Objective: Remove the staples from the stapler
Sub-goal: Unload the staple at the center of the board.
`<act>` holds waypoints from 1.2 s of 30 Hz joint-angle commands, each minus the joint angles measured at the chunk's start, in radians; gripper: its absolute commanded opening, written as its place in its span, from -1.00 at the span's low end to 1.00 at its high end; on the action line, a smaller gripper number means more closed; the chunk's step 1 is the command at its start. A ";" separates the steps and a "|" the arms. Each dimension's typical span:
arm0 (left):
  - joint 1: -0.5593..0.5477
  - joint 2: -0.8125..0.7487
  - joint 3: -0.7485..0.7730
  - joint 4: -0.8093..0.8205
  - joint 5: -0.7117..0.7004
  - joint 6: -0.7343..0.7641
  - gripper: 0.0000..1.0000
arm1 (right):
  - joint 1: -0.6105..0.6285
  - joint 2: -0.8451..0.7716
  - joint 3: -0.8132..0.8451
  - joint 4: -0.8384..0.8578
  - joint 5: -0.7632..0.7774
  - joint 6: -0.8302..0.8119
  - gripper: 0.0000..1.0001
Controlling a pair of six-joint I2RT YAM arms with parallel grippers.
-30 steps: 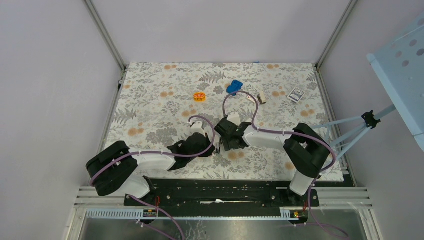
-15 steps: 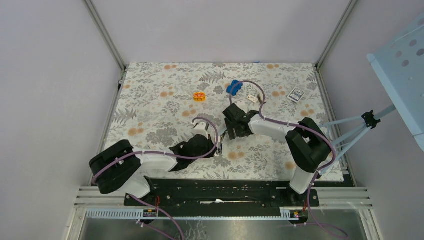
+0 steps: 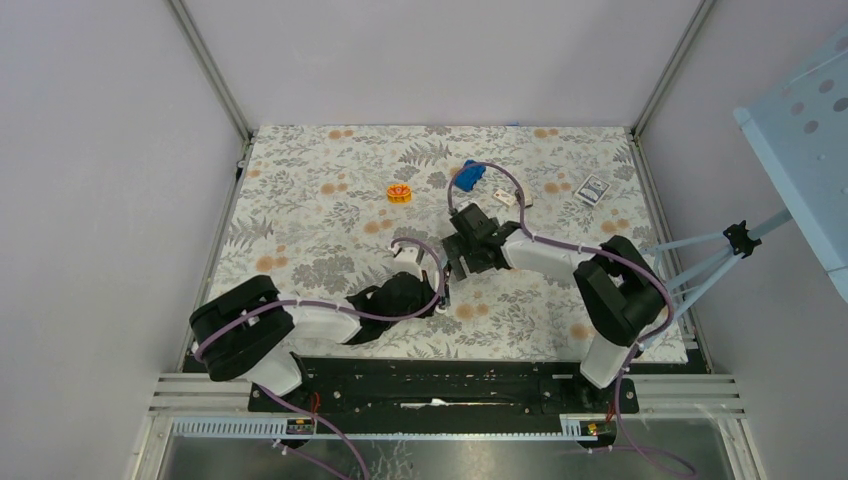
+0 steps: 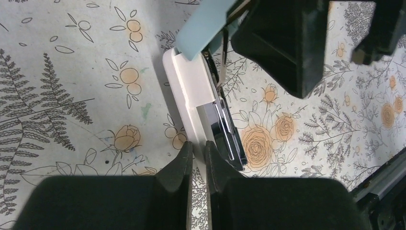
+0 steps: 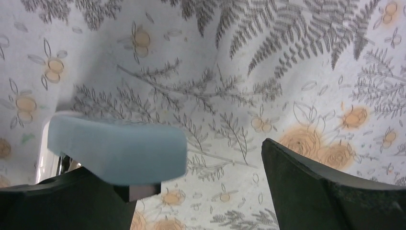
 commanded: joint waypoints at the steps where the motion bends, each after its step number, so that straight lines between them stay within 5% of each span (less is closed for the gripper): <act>1: -0.040 0.039 -0.036 -0.117 0.063 -0.032 -1.00 | -0.012 -0.136 -0.094 0.102 -0.072 0.004 0.90; 6: -0.039 0.086 -0.015 -0.104 0.052 -0.087 -1.00 | -0.010 -0.247 -0.195 0.123 -0.156 0.021 0.90; 20: -0.039 0.100 0.029 -0.149 0.033 -0.063 -1.00 | 0.019 -0.314 -0.244 0.057 -0.085 0.022 0.87; 28: -0.040 0.096 0.017 -0.153 0.040 -0.018 -1.00 | 0.018 -0.299 -0.173 -0.002 0.196 0.123 0.93; 36: -0.049 0.108 -0.008 -0.099 0.106 0.051 -1.00 | -0.017 -0.157 -0.001 -0.008 0.197 0.106 0.96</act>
